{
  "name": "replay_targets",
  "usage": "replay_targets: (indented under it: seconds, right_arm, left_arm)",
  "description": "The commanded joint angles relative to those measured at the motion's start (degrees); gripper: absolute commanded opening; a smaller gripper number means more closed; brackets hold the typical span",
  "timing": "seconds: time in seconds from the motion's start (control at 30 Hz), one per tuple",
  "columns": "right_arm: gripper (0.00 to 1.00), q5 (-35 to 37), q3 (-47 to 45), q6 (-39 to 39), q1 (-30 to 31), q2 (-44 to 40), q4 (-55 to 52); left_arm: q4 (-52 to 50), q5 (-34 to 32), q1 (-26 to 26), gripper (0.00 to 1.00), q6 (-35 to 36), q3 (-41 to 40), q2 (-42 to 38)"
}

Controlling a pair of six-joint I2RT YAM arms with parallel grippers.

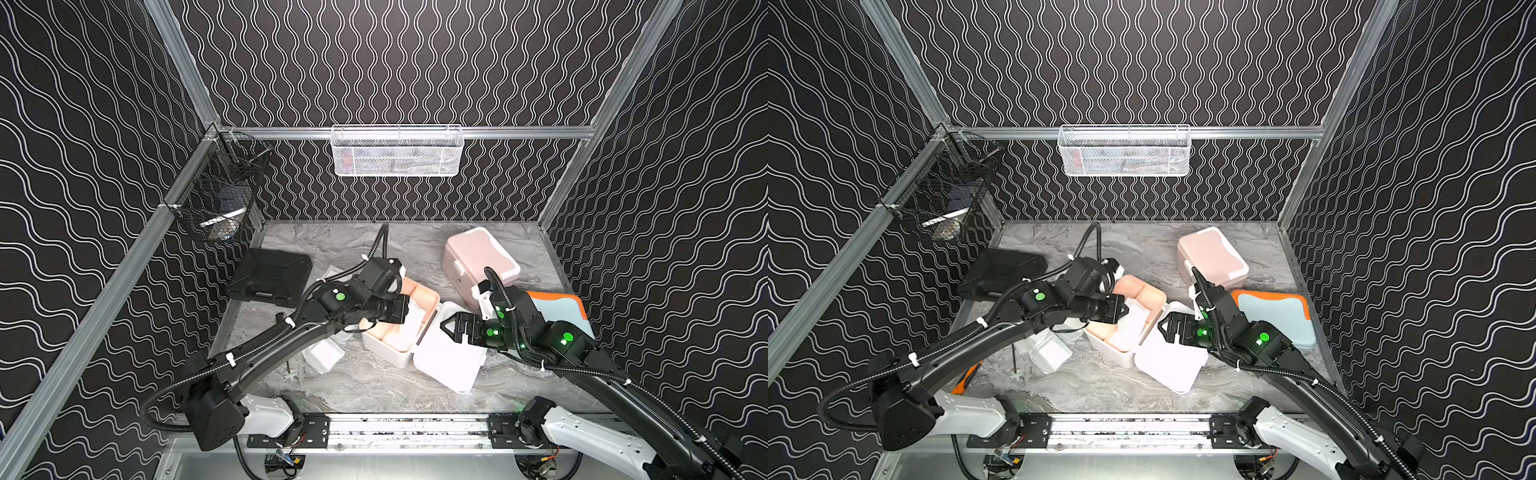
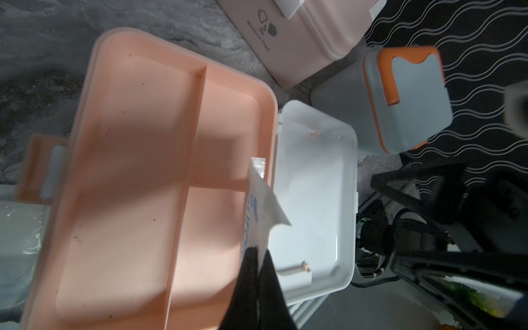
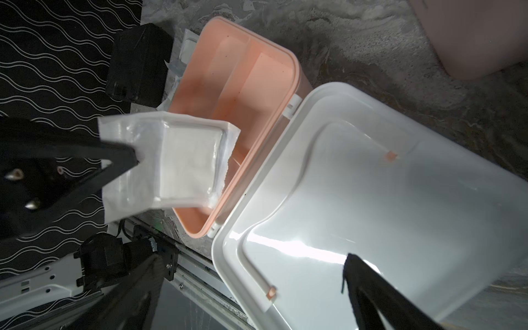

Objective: Open first aid kits and take out gauze
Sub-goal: Pick up the gauze from the first aid kit, then place the gauze at the center of the board.

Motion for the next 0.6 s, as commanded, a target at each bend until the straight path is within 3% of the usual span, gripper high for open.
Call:
replay_targets:
  seconds: [0.0, 0.3, 0.43, 0.57]
  right_arm:
    - [0.99, -1.1, 1.1, -0.8, 0.1, 0.6, 0.0]
    - [1.00, -3.2, 2.8, -1.3, 0.3, 2.0, 0.7]
    - [1.00, -3.6, 3.7, -1.6, 0.5, 3.0, 0.8]
    - [1.00, -3.8, 3.7, -1.7, 0.8, 4.0, 1.4]
  left_arm:
    - [2.5, 0.4, 3.0, 0.00, -2.1, 0.4, -2.2]
    - [7.1, -3.2, 16.6, 0.00, -8.8, -1.7, -6.0]
    - [7.8, -8.3, 20.6, 0.00, -15.5, -3.1, -5.3]
    - [6.2, -17.0, 21.0, 0.00, -25.5, -4.8, -3.4]
